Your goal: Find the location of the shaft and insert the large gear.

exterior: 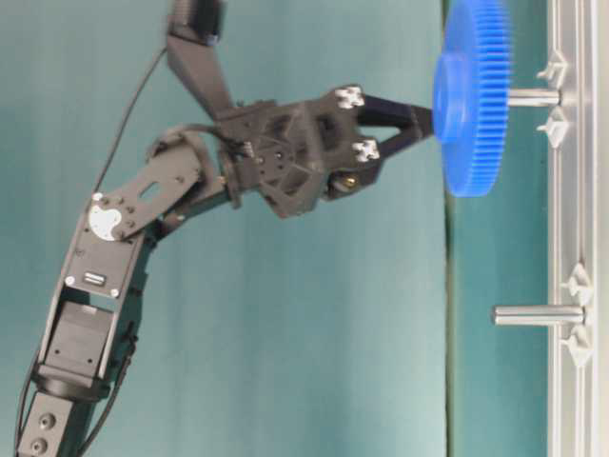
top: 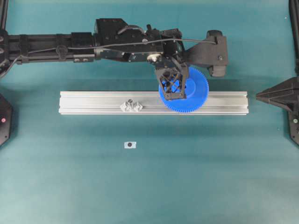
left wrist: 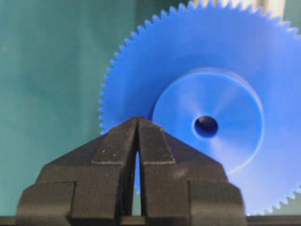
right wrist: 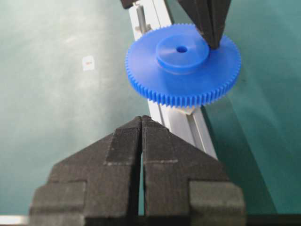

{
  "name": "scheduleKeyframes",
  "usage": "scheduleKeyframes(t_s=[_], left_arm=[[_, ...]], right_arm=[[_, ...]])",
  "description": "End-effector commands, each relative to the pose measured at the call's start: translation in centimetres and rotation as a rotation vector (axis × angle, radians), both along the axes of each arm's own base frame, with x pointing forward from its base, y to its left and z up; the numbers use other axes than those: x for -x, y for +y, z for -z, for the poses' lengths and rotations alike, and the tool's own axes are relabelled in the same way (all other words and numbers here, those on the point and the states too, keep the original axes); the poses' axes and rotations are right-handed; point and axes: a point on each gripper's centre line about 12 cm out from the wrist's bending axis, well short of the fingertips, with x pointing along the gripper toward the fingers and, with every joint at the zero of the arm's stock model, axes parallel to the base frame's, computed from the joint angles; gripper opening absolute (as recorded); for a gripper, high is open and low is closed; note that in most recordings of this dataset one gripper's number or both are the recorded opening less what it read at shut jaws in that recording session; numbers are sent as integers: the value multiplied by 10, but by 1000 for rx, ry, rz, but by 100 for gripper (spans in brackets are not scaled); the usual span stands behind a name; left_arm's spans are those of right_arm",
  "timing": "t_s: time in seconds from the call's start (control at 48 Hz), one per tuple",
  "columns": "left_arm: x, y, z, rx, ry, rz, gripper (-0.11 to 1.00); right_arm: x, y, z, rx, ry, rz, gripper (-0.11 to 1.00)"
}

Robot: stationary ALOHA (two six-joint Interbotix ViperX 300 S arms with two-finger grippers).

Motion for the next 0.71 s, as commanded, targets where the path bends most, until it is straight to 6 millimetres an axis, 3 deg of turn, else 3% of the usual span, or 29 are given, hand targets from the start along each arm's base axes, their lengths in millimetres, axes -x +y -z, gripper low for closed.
scheduleKeyframes(t_s=[0.0, 0.438, 0.688], left_arm=[[0, -2, -18, -8, -41, 3, 1], [-13, 2, -95, -41, -200, 9, 1], [-13, -4, -94, -36, -167, 21, 1]], right_arm=[[-2, 0, -5, -9, -15, 5, 0], [-2, 0, -5, -10, -15, 5, 0], [-2, 0, -6, -8, -27, 5, 0]])
